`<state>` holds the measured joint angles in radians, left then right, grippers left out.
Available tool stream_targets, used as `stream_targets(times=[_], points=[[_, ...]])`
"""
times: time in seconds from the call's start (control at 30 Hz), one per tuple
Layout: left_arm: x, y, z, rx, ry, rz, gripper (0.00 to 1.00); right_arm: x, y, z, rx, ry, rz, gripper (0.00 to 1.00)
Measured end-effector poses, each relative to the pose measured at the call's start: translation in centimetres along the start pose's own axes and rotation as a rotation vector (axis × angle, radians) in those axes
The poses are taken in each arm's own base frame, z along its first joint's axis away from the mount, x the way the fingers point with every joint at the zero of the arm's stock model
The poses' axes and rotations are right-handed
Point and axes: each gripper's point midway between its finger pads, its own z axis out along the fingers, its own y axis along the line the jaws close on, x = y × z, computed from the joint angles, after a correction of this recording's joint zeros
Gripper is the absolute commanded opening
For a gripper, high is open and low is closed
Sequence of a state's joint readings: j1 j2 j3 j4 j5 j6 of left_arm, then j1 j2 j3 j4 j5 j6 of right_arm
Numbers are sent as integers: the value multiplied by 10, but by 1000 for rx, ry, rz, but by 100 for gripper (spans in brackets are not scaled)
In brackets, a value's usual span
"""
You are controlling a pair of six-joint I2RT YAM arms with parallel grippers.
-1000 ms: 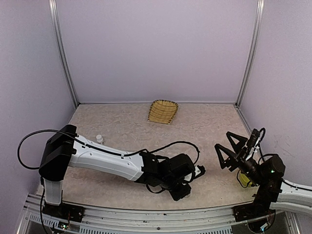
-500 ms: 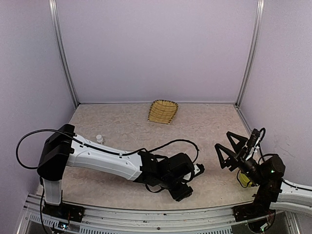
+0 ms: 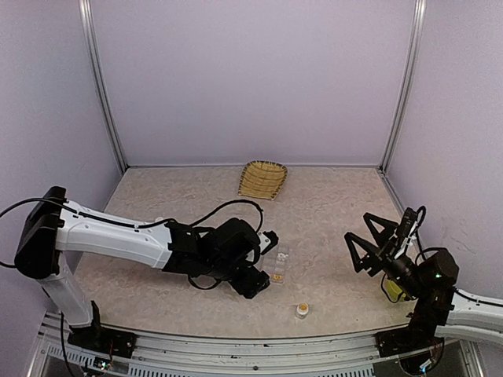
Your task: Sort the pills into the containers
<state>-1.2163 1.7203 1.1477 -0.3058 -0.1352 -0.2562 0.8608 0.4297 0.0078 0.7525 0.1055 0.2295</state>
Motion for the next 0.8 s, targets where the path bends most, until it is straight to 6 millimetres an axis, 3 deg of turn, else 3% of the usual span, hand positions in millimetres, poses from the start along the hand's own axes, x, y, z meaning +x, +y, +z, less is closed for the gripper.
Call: stream_targets(times=[0.2, 0.8], points=[[53, 33, 13, -65, 124, -55, 66, 4, 1, 1, -6, 15, -1, 100], [79, 52, 30, -104, 188, -97, 35, 7, 2, 1, -15, 28, -2, 100]])
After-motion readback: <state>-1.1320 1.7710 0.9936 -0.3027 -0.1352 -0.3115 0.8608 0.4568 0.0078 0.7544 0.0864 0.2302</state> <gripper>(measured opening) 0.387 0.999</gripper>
